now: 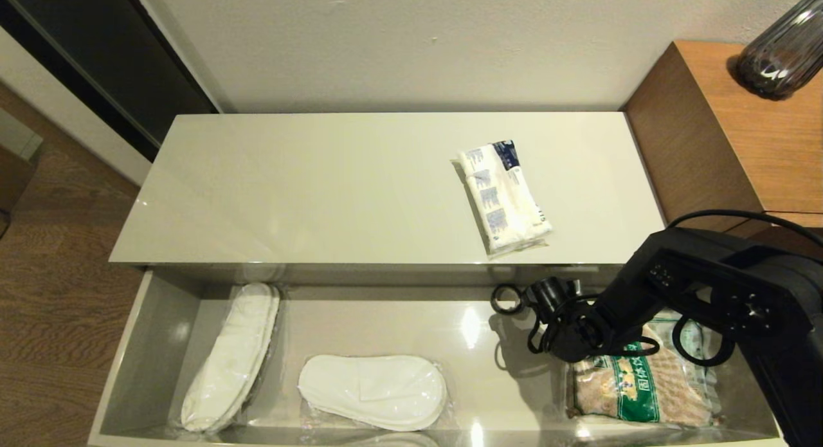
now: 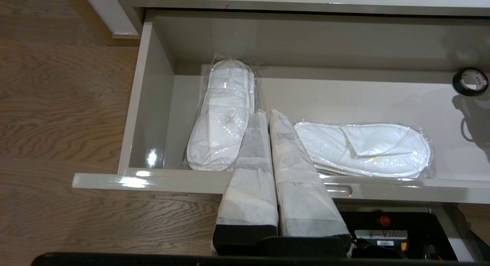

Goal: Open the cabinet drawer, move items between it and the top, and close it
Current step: Take out the solid drinks from the drawer

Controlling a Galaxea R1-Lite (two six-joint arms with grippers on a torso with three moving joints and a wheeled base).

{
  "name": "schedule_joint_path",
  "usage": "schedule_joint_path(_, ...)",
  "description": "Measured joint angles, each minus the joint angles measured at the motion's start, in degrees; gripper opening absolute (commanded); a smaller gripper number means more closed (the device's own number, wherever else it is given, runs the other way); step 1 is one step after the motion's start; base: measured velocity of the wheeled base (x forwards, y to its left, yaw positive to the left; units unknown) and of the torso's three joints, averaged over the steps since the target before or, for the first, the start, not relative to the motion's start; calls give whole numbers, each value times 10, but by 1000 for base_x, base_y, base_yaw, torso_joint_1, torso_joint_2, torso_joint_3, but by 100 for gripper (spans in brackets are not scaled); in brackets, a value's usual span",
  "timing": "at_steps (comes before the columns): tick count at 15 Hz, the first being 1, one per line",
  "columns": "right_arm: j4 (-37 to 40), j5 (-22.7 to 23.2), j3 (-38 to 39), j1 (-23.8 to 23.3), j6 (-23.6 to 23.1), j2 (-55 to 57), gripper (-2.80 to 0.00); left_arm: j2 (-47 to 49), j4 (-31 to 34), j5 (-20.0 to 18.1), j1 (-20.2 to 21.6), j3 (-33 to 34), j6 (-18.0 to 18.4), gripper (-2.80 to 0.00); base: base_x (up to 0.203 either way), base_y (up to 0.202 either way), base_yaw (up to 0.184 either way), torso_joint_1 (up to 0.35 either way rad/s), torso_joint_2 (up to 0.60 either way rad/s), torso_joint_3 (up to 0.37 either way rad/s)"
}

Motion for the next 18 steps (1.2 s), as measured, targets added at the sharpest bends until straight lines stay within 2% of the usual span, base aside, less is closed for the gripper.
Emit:
schedule_joint_path(2, 0, 0, -1, -2, -1, 0, 0, 0, 0, 0, 0, 0, 0, -280, 0, 0, 0, 0, 0, 0)
schedule_joint_path(3, 0, 0, -1, -2, -2, 0, -280, 0, 0, 0, 0, 0, 0, -280, 0, 0, 0, 0, 0, 0)
schedule_joint_path(18, 0, 6, 11, -1, -1, -11, -280, 0, 0, 0, 0, 0, 0, -280, 0, 0, 0, 0, 0, 0)
